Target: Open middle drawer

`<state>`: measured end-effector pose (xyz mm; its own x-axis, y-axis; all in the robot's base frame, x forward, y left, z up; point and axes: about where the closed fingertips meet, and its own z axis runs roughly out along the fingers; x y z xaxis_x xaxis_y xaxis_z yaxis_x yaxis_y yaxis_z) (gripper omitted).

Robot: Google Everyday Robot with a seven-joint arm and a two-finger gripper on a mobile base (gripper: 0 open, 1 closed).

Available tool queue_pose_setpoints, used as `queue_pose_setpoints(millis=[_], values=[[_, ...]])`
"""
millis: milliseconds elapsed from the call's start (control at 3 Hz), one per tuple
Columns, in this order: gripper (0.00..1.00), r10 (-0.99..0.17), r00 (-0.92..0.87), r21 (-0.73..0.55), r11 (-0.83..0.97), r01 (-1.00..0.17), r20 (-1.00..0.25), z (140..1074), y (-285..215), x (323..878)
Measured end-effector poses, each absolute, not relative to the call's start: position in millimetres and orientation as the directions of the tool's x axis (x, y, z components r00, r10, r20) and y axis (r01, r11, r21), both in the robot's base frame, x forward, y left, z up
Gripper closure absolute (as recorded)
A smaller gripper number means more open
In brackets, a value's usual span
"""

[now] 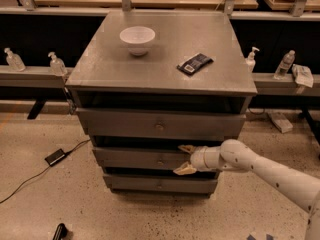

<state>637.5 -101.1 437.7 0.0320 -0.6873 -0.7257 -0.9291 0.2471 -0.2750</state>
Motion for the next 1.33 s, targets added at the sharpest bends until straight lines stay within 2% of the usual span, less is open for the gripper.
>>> queue_pose_setpoints(millis=[667,1000,1333], values=[[0.36,-0.717,0.059,-0.312,0.227,-0.923,-0.695,423,-95,665],[0.55,-0.730,0.059,-0.312,0.217,-0.925,-0.681,413,-92,664],[0.86,-0.729,0.059,-0.312,0.217,-0.925,-0.681,418,-92,664]])
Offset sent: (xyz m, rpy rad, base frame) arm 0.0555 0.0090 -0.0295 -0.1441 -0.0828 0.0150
